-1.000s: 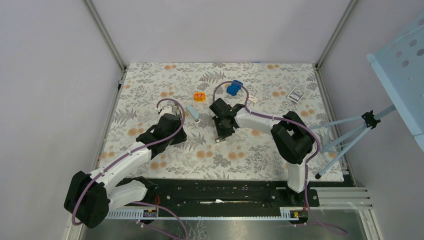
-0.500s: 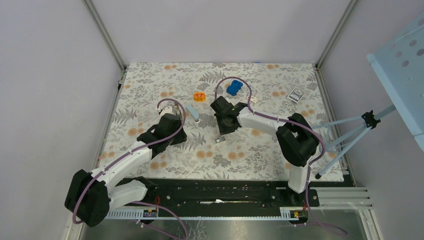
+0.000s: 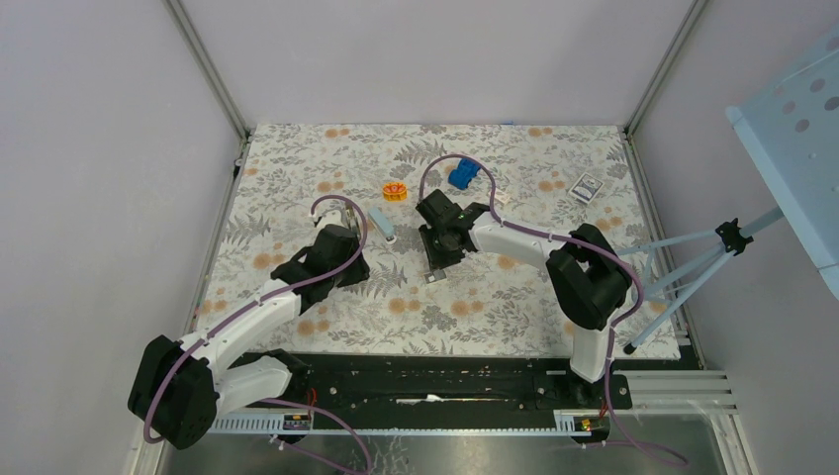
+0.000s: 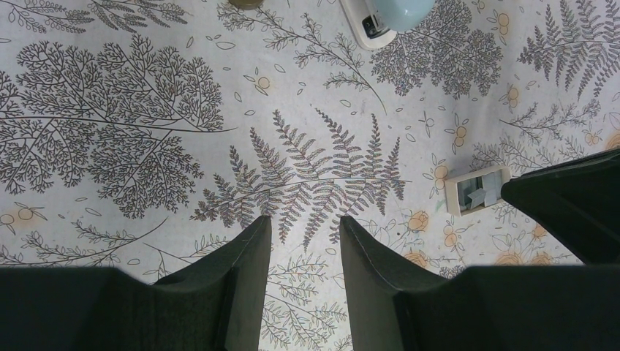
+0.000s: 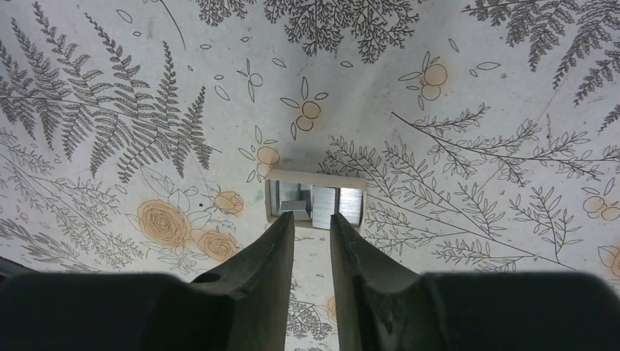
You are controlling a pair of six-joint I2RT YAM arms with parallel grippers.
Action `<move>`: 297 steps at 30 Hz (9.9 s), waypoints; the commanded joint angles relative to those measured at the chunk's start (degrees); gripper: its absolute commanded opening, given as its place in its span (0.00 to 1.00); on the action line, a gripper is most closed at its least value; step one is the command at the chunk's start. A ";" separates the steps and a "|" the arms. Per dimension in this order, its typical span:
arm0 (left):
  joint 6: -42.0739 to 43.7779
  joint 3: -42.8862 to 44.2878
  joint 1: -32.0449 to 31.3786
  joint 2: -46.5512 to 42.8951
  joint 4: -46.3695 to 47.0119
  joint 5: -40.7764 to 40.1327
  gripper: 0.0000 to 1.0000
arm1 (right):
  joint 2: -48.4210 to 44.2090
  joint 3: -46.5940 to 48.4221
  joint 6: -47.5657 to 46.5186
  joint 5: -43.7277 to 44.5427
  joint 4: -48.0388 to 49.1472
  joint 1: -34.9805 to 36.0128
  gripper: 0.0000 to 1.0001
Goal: Unload the staples from the stapler
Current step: Place the staple in the staple box, then adjust the staple box at the center of the board, then adjust the staple in the staple box.
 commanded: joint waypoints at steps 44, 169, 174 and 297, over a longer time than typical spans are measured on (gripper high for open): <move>0.73 1.51 0.25 -0.47 1.29 0.08 0.44 | 0.77 -0.08 -0.34 -4.52 2.44 1.04 0.31; 7.82 13.47 10.22 21.25 15.43 11.39 0.44 | -7.74 -8.95 -5.25 -9.19 16.91 -10.19 0.50; 9.92 14.87 10.22 24.18 15.87 11.72 0.44 | -9.44 -13.36 -9.08 -12.15 20.46 -10.21 0.51; 18.30 18.74 5.12 17.35 2.31 4.52 0.58 | 3.19 6.06 19.82 15.44 -7.12 4.56 0.34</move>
